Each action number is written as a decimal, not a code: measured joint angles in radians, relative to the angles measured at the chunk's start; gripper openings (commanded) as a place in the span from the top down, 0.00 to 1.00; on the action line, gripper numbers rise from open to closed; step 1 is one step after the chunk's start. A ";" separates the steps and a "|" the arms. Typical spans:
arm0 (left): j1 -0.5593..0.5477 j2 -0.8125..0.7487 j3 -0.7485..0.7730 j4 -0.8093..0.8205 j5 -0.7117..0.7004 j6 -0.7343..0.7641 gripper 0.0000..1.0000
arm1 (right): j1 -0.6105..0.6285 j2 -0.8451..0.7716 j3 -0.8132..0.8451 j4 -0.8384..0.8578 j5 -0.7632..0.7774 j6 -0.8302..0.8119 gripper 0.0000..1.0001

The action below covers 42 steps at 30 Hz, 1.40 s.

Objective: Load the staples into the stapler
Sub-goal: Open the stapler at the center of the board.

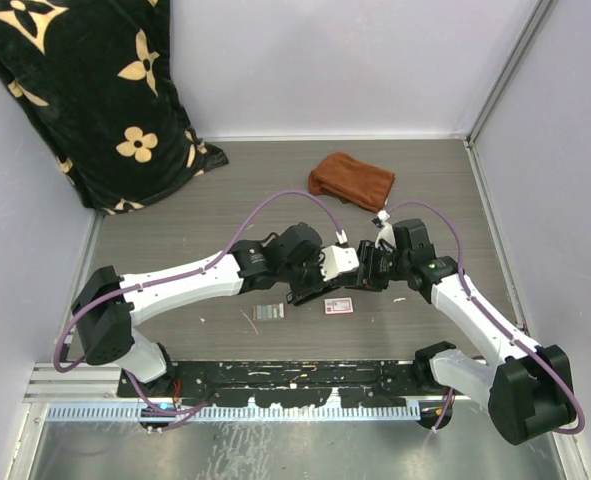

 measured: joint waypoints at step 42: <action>-0.056 -0.013 0.080 0.079 -0.318 -0.437 0.02 | 0.036 -0.016 -0.203 0.406 0.134 0.313 0.99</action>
